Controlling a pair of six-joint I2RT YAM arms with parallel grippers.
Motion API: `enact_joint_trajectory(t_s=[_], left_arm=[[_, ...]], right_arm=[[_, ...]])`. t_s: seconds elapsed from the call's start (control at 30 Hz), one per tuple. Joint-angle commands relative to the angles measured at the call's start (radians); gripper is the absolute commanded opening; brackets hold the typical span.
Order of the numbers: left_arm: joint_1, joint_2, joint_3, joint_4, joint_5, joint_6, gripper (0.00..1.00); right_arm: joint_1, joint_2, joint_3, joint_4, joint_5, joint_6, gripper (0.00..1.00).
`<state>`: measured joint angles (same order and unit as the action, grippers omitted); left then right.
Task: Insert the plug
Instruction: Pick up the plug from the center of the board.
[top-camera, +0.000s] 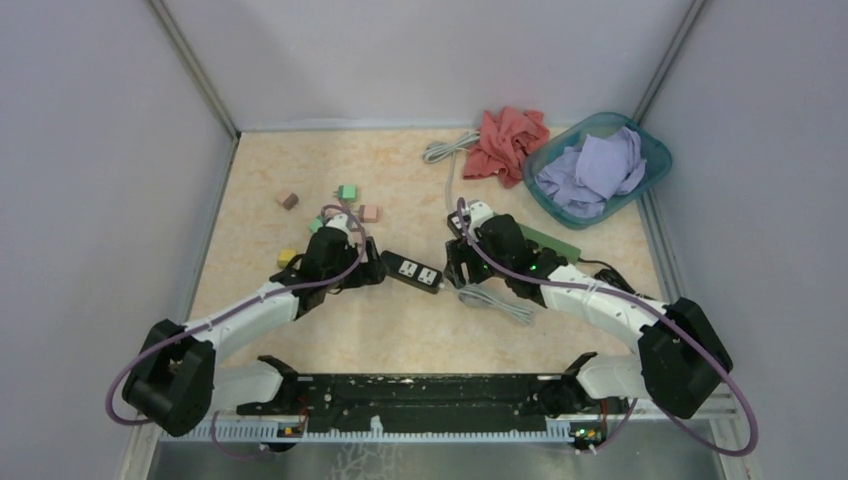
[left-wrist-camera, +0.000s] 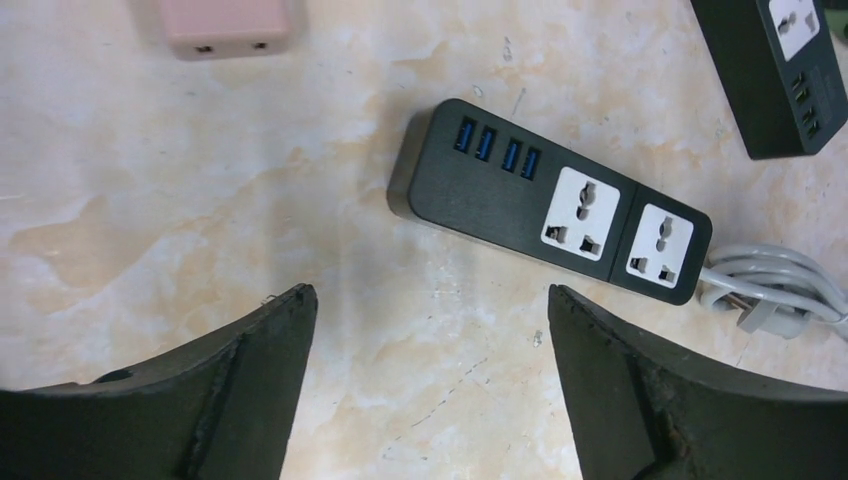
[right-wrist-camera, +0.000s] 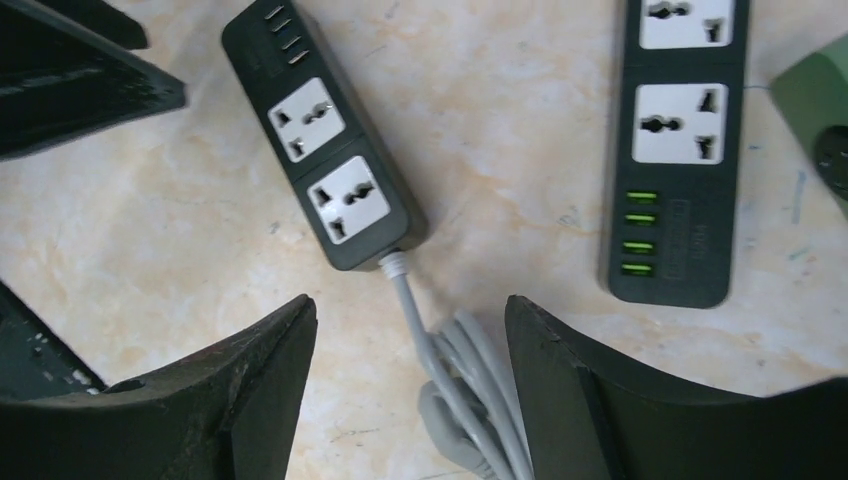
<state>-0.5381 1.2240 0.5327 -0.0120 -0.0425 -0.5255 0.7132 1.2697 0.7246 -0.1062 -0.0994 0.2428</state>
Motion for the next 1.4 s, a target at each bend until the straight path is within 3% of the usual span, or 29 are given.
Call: enact_joint_trajectory(t_s=[0.0, 0.13, 0.43, 0.57, 0.77, 1.0, 1.37], left_arm=[[0.030, -0.071, 0.017, -0.093, -0.072, -0.010, 0.93], [0.051, -0.120, 0.034, -0.184, -0.221, -0.034, 1.00], [0.106, -0.174, 0.060, -0.432, -0.534, -0.194, 1.00], [0.153, -0.167, 0.023, -0.444, -0.570, -0.254, 1.00], [0.288, -0.128, -0.016, -0.332, -0.431, -0.235, 1.00], [0.328, -0.065, -0.036, -0.238, -0.314, -0.169, 0.99], [0.322, 0.045, 0.023, -0.173, -0.084, -0.061, 0.79]], right_arm=[[-0.028, -0.054, -0.038, 0.049, 0.038, -0.050, 0.71], [-0.029, -0.051, -0.065, 0.093, 0.008, -0.053, 0.73], [-0.029, -0.035, -0.115, 0.195, -0.086, -0.045, 0.75], [-0.029, -0.027, -0.134, 0.243, -0.127, -0.028, 0.75], [-0.028, -0.037, -0.149, 0.246, -0.135, -0.031, 0.75], [-0.029, -0.066, -0.168, 0.237, -0.122, -0.032, 0.75], [-0.028, -0.050, -0.147, 0.219, -0.118, -0.033, 0.76]])
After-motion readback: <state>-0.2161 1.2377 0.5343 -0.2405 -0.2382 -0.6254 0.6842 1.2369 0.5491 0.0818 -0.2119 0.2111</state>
